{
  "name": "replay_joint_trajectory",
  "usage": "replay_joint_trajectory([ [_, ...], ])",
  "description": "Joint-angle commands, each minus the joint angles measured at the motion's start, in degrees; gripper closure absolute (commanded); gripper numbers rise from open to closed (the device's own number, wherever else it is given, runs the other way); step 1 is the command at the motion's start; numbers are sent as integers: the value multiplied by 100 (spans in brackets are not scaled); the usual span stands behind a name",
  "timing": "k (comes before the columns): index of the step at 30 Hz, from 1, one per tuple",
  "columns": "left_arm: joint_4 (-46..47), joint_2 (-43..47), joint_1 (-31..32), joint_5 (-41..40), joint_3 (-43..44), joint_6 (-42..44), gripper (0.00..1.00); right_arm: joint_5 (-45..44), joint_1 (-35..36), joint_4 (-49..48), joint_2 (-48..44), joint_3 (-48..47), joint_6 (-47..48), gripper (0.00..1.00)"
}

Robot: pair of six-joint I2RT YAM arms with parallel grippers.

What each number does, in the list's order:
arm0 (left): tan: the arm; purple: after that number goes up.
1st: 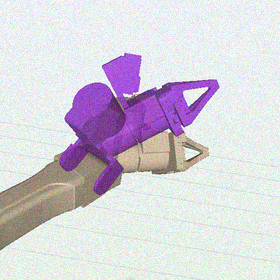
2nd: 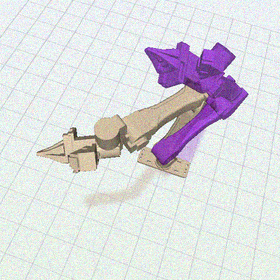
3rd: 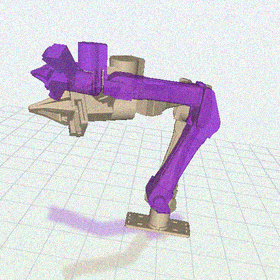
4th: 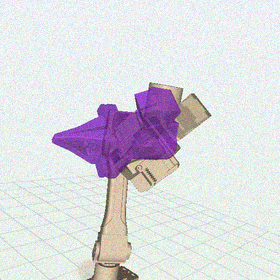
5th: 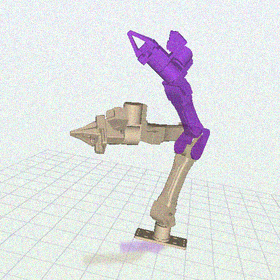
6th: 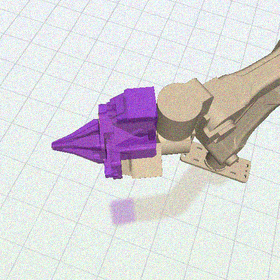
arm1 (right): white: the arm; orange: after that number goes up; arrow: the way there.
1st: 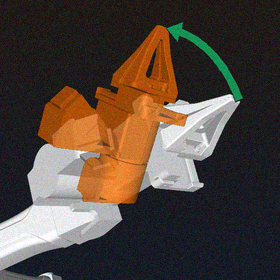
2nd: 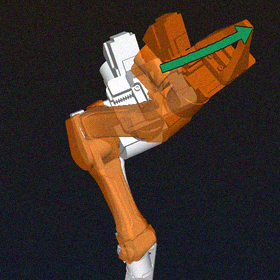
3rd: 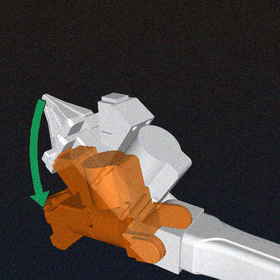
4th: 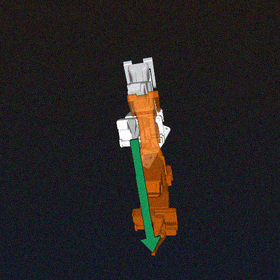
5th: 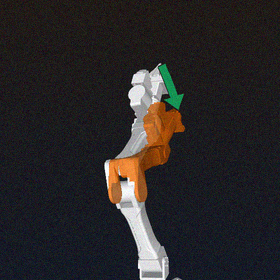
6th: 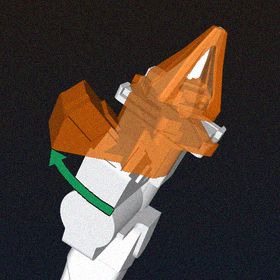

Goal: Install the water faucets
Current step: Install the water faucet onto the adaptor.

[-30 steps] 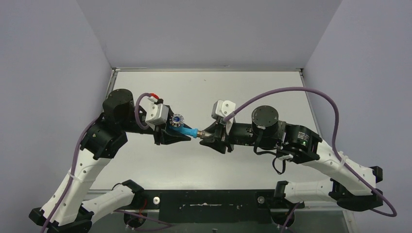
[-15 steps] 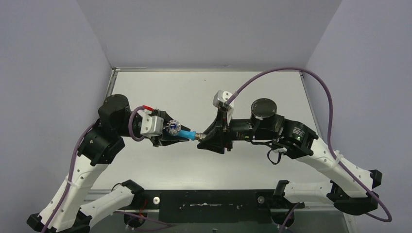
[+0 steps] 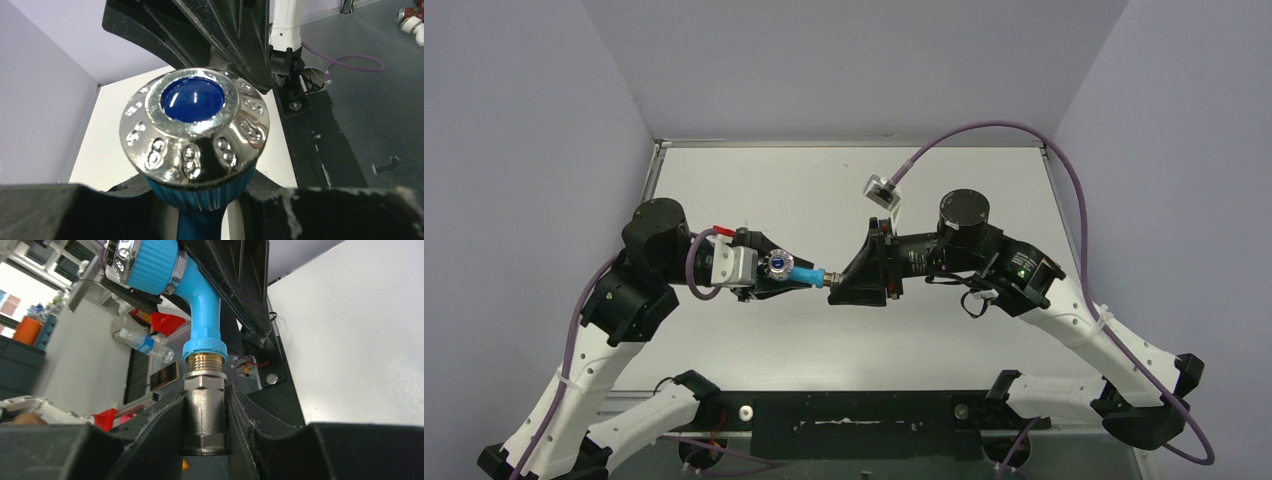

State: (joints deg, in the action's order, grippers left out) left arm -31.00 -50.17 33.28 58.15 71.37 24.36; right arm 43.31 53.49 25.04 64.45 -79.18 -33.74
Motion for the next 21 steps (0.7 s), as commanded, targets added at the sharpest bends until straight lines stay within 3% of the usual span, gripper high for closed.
replay_joint_trajectory([
  [1,29,-75,150,458,130,537,100,101,-203,-1743,100,185,-1353,100],
  [12,148,-30,153,471,95,630,100,555,-608,-3005,-38,824,-3069,100],
  [21,554,137,145,475,-99,314,100,347,-732,-3078,-301,1074,-3006,58],
])
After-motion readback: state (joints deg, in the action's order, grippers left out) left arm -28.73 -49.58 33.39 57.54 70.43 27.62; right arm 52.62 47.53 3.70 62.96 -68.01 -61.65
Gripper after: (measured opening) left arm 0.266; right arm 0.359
